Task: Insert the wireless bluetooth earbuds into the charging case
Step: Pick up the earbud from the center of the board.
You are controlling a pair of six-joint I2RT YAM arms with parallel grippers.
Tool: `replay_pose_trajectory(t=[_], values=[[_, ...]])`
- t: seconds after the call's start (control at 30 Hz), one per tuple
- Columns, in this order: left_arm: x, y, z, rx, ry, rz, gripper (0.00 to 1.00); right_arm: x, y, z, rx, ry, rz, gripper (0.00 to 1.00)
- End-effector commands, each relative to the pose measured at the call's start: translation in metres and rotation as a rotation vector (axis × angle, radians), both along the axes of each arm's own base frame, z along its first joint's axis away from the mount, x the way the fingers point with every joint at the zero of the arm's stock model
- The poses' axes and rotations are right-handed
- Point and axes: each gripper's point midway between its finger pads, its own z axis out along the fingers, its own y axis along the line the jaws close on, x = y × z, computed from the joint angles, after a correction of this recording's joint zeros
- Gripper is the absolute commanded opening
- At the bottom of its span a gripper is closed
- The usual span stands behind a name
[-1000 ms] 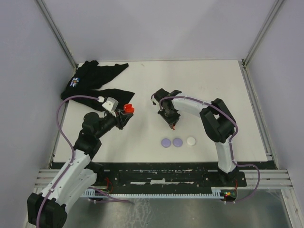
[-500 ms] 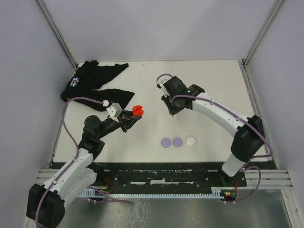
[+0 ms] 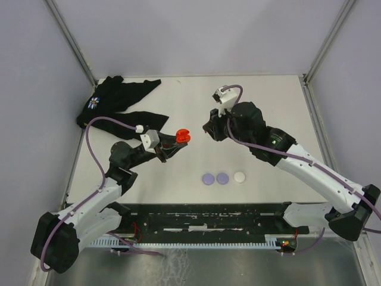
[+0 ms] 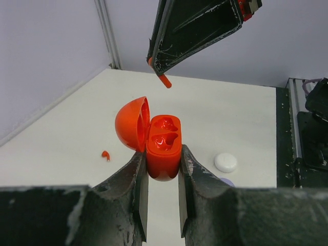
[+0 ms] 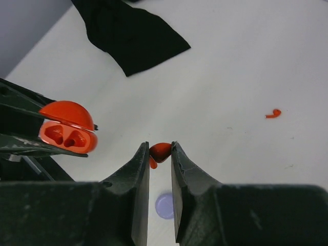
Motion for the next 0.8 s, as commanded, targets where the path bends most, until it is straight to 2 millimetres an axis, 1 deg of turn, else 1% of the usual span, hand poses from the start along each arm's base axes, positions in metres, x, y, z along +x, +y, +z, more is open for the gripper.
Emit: replay_pose_trajectory(t=[0.0,0.13,0.3,0.47,0.57,0.77], values=[[0.003,-0.004,0.053,-0.071,-0.197,0.02,0.03,-0.006,0.026,0.057,0.267,-0.117,0.053,0.17],[0.005,-0.008,0.062,-0.092,-0.209,0.037,0.03,-0.019,0.038,0.074,0.376,-0.168,0.108,0.17],[0.009,-0.011,0.064,-0.109,-0.189,0.062,0.03,-0.026,0.046,0.08,0.425,-0.195,0.153,0.17],[0.011,-0.011,0.064,-0.115,-0.175,0.07,0.03,-0.03,0.05,0.083,0.457,-0.215,0.175,0.17],[0.013,-0.012,0.062,-0.111,-0.165,0.073,0.03,-0.03,0.05,0.083,0.459,-0.22,0.173,0.16],[0.022,-0.009,0.054,-0.095,-0.13,0.123,0.03,-0.029,0.044,0.087,0.457,-0.252,0.155,0.15]])
